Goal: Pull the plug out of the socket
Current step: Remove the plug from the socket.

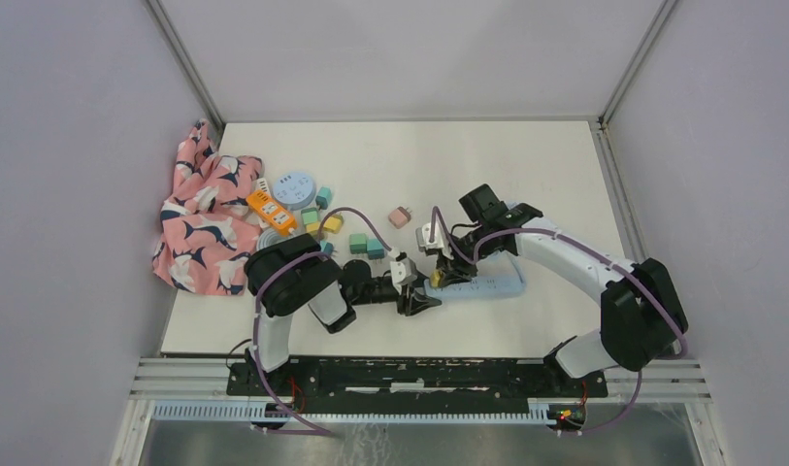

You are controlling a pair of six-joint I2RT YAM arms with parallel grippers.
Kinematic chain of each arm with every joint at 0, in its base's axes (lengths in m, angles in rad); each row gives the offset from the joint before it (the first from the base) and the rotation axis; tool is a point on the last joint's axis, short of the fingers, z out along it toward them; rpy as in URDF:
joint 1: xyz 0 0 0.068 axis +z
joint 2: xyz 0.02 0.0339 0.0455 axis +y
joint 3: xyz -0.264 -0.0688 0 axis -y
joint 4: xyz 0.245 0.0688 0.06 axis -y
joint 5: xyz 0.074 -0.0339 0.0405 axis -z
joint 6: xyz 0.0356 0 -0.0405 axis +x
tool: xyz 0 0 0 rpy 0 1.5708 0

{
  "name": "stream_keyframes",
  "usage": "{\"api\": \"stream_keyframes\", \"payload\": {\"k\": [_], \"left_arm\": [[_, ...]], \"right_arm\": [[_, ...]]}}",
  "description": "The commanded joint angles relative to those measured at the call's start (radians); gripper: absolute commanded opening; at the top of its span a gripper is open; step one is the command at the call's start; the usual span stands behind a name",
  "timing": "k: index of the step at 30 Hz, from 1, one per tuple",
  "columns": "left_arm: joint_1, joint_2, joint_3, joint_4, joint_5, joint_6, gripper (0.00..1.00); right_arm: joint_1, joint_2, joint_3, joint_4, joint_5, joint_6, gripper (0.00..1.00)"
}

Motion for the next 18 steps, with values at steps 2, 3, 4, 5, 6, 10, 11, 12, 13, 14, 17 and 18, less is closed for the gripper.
{"api": "stream_keyframes", "payload": {"k": [2, 3, 4, 5, 6, 10, 11, 12, 13, 14, 17, 18], "left_arm": [[0.008, 0.001, 0.014, 0.083, -0.001, -0.028, 0.03], [0.009, 0.0, 0.015, 0.082, 0.0, -0.03, 0.03], [0.009, 0.001, 0.014, 0.08, -0.001, -0.029, 0.03], [0.009, 0.0, 0.013, 0.08, 0.0, -0.031, 0.03], [0.008, 0.0, 0.014, 0.08, -0.001, -0.031, 0.03], [0.01, -0.002, 0.013, 0.072, -0.009, -0.032, 0.03], [0.011, -0.003, 0.013, 0.071, -0.009, -0.033, 0.03], [0.01, -0.004, 0.013, 0.07, -0.009, -0.033, 0.03], [0.01, -0.003, 0.014, 0.069, -0.01, -0.032, 0.03], [0.01, -0.001, 0.016, 0.067, -0.01, -0.031, 0.03], [0.011, 0.0, 0.02, 0.062, -0.004, -0.032, 0.03], [0.011, -0.001, 0.02, 0.062, -0.003, -0.032, 0.03]], "right_arm": [[-0.047, -0.062, -0.016, -0.17, -0.032, -0.263, 0.0], [-0.037, -0.051, -0.005, -0.224, -0.093, -0.305, 0.0], [-0.011, -0.034, 0.013, -0.261, -0.139, -0.334, 0.0], [0.022, -0.008, 0.031, -0.267, -0.165, -0.308, 0.0], [0.059, 0.005, 0.044, -0.245, -0.177, -0.26, 0.0], [0.103, 0.013, 0.055, 0.006, -0.117, 0.066, 0.0], [0.094, 0.011, 0.06, 0.027, -0.078, 0.094, 0.0], [0.078, 0.005, 0.061, 0.04, -0.052, 0.107, 0.0], [0.053, -0.001, 0.059, 0.044, -0.037, 0.111, 0.0], [0.022, -0.008, 0.055, 0.038, -0.028, 0.096, 0.0], [-0.033, -0.028, 0.045, -0.048, 0.041, -0.034, 0.0], [-0.038, -0.035, 0.042, -0.076, 0.071, -0.07, 0.0]]}}
